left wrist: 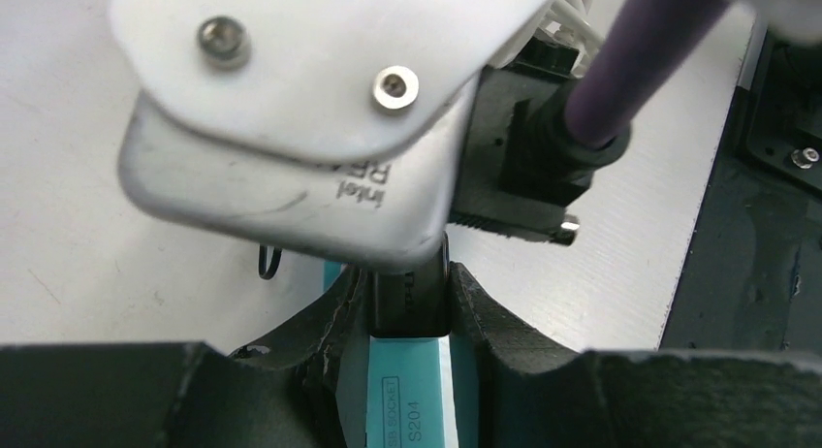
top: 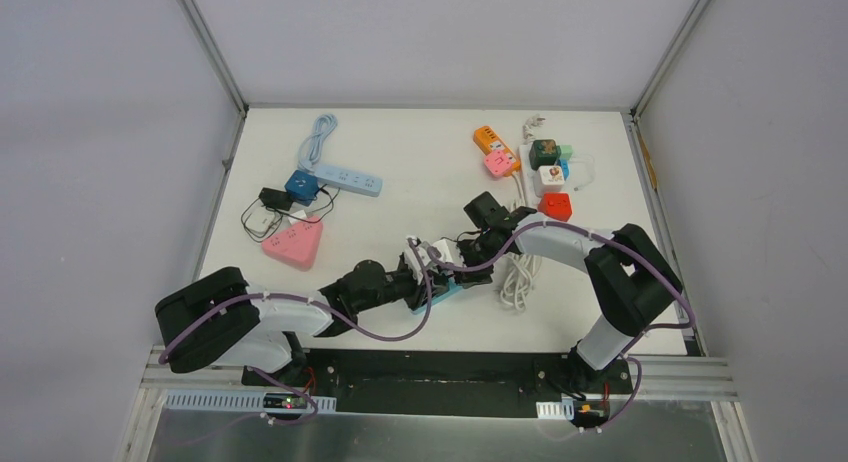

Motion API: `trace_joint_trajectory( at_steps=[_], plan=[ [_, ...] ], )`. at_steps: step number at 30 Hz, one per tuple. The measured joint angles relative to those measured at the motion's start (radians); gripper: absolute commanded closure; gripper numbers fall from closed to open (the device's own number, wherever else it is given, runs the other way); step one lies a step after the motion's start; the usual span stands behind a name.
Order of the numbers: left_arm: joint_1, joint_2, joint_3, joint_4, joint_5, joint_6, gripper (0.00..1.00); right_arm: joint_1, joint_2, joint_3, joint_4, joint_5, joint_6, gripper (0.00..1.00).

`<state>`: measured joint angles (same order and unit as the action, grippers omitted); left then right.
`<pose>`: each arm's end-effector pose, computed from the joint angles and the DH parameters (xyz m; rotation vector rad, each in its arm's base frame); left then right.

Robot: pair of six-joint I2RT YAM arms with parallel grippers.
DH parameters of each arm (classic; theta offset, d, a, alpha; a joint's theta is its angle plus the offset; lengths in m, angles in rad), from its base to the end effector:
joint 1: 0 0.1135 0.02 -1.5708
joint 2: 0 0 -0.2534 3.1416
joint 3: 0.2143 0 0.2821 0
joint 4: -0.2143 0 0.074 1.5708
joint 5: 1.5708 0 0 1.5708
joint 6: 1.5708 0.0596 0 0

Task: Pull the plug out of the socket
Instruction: Remove the plug from the socket.

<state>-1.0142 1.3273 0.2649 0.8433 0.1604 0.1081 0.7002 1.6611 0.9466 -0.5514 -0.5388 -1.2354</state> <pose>0.1373 -0.2386 0.1190 1.0877 1.5060 -0.7846 0.2311 0.2347 0.1112 -2.2447 1.4092 0.5975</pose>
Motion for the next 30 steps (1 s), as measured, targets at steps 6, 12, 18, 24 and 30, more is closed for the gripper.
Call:
trace_joint_trajectory(
  at_steps=[6,12,18,24,30],
  plan=[
    [-0.032,-0.010,0.027,-0.058,-0.031,0.032,1.00,-0.005,0.000,0.002,-0.008,0.001,-0.008,0.98],
    [0.073,0.016,-0.079,0.155,0.054,-0.094,1.00,0.013,0.003,0.009,-0.008,-0.003,-0.001,0.98],
    [0.087,0.102,-0.075,0.271,0.108,-0.150,1.00,0.011,0.006,0.014,-0.020,0.011,-0.001,0.98],
    [-0.005,0.072,-0.022,0.150,0.017,-0.053,1.00,0.009,0.008,0.024,-0.040,0.032,-0.002,0.99],
    [-0.025,-0.004,-0.037,0.064,-0.056,-0.030,1.00,0.014,0.018,0.034,-0.037,0.032,0.003,0.99]
  ],
)
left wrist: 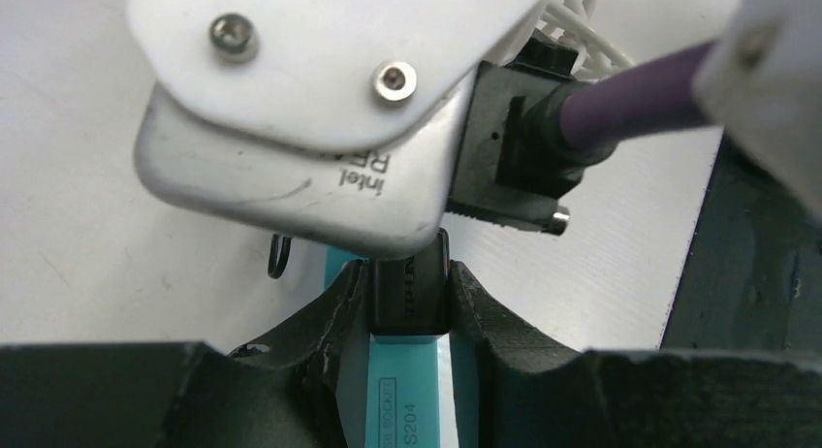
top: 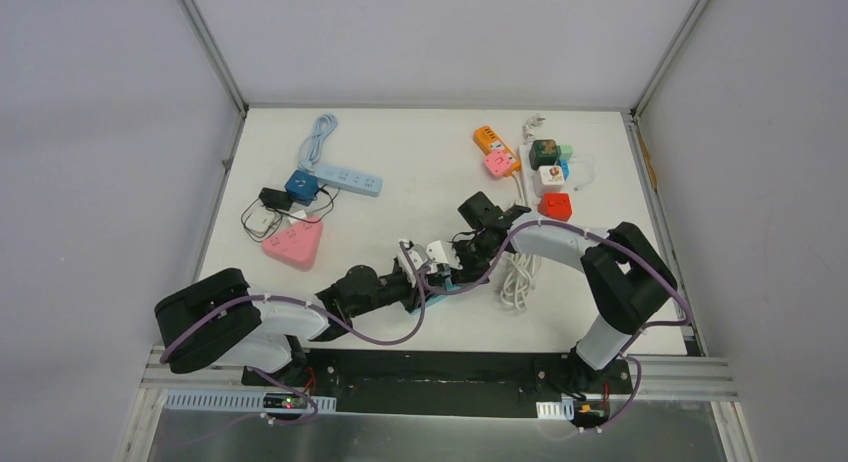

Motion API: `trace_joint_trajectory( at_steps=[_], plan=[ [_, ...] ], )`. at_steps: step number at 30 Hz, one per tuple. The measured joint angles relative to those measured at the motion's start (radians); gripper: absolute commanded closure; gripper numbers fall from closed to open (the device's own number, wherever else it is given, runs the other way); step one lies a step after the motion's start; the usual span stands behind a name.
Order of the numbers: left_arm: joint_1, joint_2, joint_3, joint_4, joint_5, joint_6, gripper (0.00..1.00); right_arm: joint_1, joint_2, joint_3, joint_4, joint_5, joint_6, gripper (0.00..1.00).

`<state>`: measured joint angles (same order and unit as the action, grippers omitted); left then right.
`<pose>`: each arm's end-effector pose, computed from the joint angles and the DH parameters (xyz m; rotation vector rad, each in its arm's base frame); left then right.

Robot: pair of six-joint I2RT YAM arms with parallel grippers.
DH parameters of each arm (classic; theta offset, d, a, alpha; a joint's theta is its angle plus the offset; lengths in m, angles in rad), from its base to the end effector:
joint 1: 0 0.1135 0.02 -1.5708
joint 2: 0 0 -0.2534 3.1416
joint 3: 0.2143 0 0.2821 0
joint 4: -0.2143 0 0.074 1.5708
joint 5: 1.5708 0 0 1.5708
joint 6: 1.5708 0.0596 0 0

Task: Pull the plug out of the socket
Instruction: Remove the plug from the socket.

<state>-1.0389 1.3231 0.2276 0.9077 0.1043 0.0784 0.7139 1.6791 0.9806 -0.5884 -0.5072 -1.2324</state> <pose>0.1307 -0.2344 0.1166 1.0335 1.5047 -0.7820 0.2323 0.2395 0.1130 -2.2751 1.4284 0.5741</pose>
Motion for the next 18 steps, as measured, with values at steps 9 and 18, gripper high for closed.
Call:
trace_joint_trajectory(
  at_steps=[9,18],
  plan=[
    [0.098,0.107,-0.020,0.192,0.141,-0.149,1.00,-0.003,0.003,0.005,0.000,0.005,0.012,0.99],
    [0.081,-0.010,-0.027,0.057,0.125,-0.113,1.00,0.000,0.007,0.005,0.005,-0.010,0.026,0.99]
  ],
)
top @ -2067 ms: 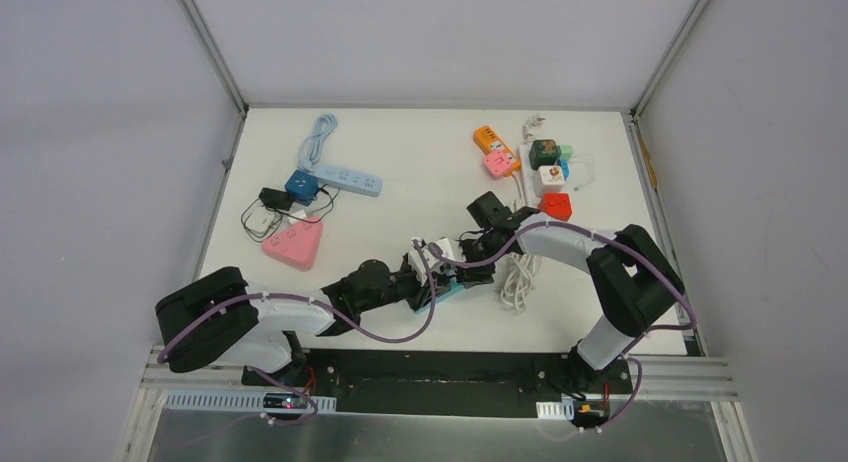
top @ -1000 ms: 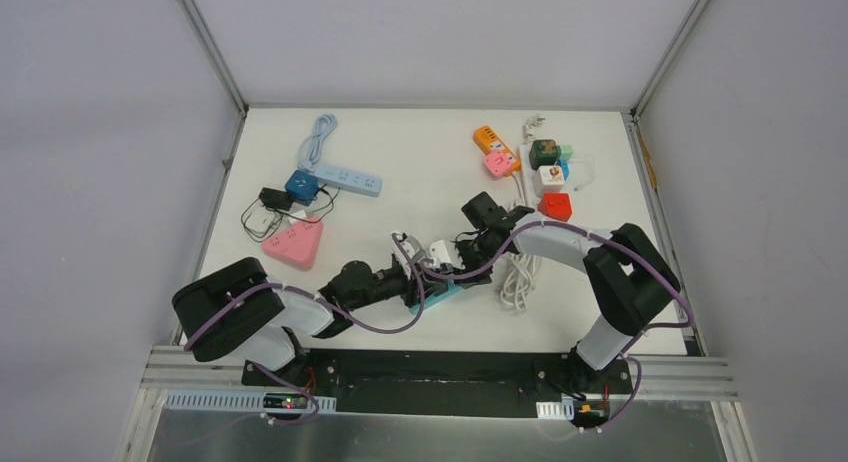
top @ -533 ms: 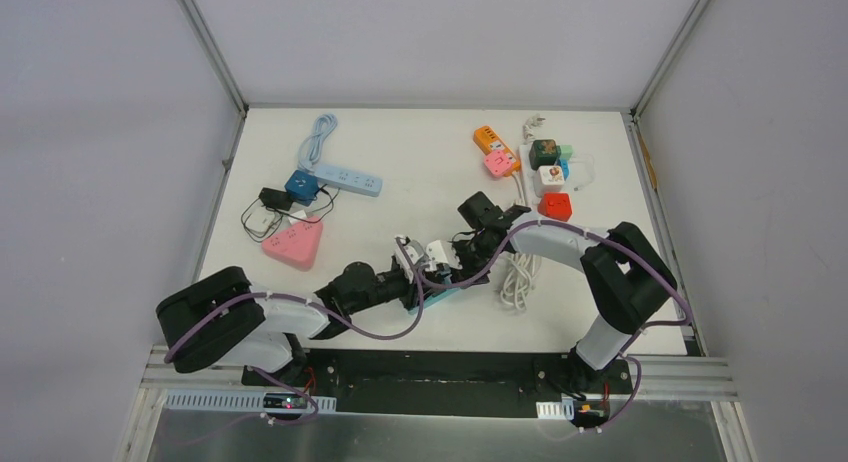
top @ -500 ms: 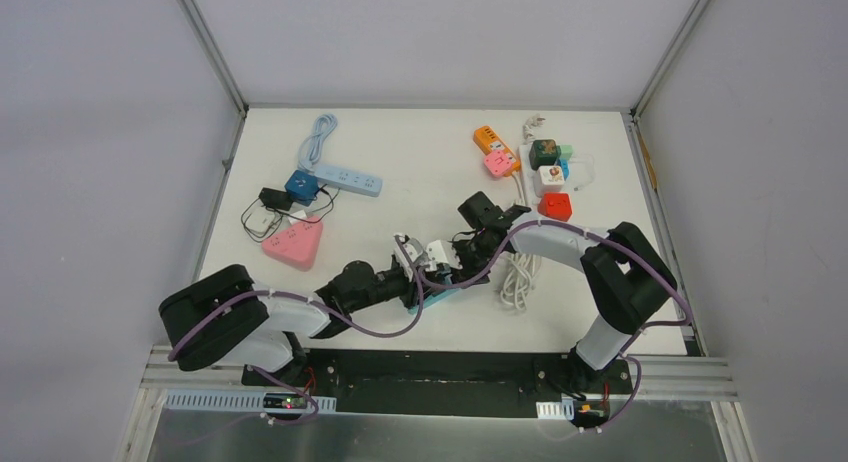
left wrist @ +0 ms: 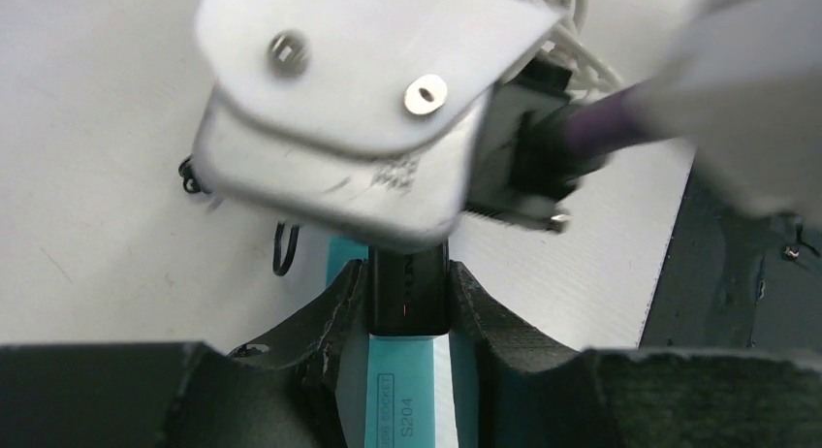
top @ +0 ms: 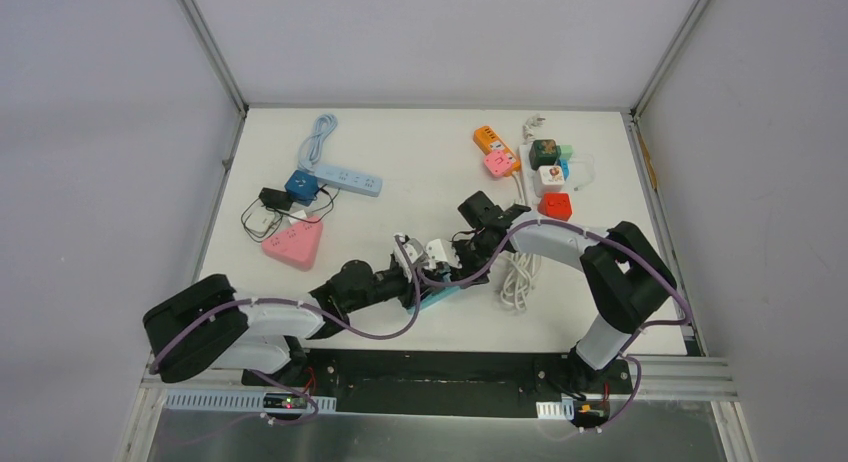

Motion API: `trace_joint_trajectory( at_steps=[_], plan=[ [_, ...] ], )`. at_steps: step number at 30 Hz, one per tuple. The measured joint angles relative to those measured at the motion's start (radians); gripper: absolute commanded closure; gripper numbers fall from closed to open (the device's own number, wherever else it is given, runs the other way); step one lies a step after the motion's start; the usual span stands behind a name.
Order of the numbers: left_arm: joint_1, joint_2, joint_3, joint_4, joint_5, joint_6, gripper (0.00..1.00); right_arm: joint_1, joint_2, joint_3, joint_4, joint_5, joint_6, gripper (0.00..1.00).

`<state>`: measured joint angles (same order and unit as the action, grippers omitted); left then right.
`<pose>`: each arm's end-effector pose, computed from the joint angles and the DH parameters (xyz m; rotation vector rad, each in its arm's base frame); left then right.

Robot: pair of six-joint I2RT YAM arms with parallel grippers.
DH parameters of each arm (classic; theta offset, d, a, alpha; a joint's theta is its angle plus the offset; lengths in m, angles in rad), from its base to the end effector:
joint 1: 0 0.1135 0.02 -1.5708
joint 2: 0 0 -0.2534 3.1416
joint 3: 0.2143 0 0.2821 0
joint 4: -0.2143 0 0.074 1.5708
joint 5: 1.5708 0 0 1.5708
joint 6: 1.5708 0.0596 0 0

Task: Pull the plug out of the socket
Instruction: Remove the plug from the socket.

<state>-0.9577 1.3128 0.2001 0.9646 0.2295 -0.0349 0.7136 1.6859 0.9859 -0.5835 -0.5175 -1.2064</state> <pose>0.1395 -0.2218 0.1183 0.9600 1.5298 -0.9197 0.2334 0.2411 0.1129 -2.2545 1.4531 0.5934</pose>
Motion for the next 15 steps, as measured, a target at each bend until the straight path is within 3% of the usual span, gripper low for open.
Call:
trace_joint_trajectory(
  at_steps=[6,15],
  plan=[
    [-0.074,-0.128,0.105,-0.299,-0.069,0.116,1.00,-0.005,0.001,0.002,-0.001,0.011,0.000,0.99],
    [-0.082,-0.152,0.113,-0.369,-0.092,0.118,1.00,-0.010,0.001,0.004,-0.001,0.018,0.002,0.95]
  ],
)
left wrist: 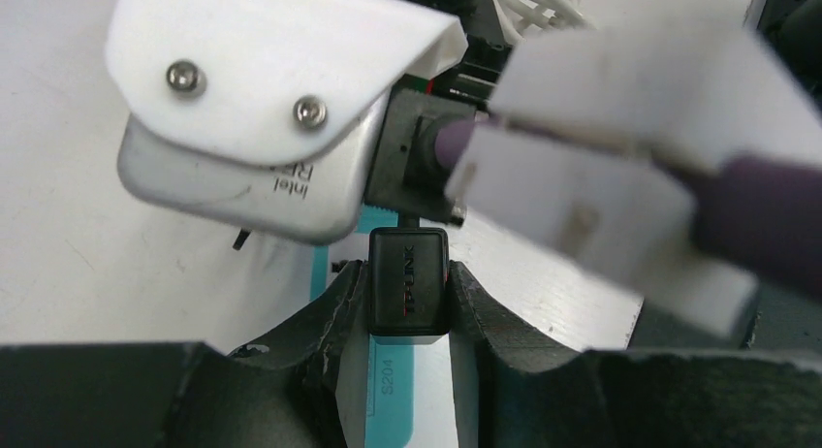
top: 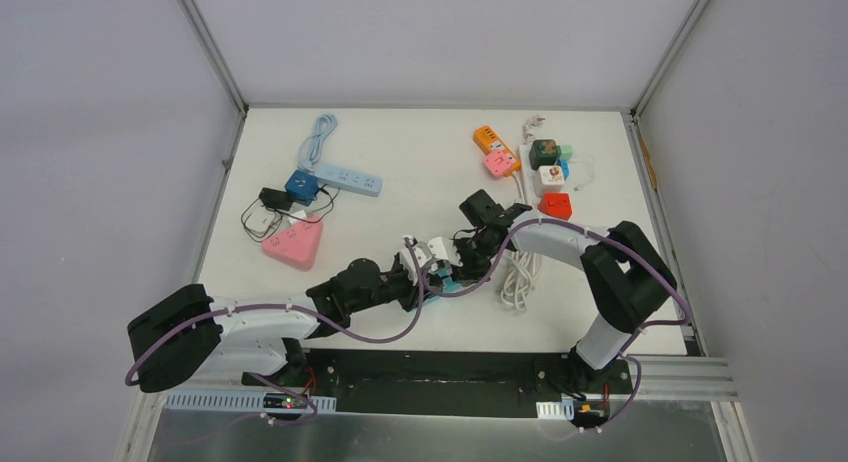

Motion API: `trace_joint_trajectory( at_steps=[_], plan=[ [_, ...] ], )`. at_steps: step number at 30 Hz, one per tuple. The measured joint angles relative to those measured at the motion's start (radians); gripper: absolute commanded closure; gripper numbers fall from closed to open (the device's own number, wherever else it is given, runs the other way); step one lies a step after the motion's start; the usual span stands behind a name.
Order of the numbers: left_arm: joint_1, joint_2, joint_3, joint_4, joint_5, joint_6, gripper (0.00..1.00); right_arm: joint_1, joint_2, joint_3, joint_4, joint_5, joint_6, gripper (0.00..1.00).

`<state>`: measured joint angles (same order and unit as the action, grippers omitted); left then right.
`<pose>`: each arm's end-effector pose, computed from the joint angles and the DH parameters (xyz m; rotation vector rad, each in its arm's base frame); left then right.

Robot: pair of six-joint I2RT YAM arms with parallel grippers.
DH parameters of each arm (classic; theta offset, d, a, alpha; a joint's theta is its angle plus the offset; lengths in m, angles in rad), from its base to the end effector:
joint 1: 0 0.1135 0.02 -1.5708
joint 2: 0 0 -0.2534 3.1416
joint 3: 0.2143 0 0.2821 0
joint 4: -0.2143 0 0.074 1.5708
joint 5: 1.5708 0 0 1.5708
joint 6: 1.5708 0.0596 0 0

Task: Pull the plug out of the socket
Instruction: Remove the plug from the socket.

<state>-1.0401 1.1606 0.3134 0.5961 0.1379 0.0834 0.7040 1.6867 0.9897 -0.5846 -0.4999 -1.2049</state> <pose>0.1323 -0.2416 0.1460 1.0933 1.5468 -0.7915 0.2370 0.2387 0.1132 -2.2496 1.4713 0.5674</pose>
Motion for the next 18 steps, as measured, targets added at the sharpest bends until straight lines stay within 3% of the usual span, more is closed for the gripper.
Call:
trace_joint_trajectory(
  at_steps=[4,11,18],
  plan=[
    [0.000,-0.079,-0.036,-0.037,-0.014,-0.038,1.00,-0.001,0.002,0.004,-0.001,0.000,0.011,0.85],
    [0.003,-0.335,-0.067,-0.221,-0.085,-0.138,1.00,-0.030,0.003,0.005,-0.001,-0.006,0.030,0.56],
    [0.081,-0.413,-0.060,-0.384,-0.118,-0.225,1.00,-0.062,0.003,0.005,-0.008,-0.013,0.029,0.50]
  ],
)
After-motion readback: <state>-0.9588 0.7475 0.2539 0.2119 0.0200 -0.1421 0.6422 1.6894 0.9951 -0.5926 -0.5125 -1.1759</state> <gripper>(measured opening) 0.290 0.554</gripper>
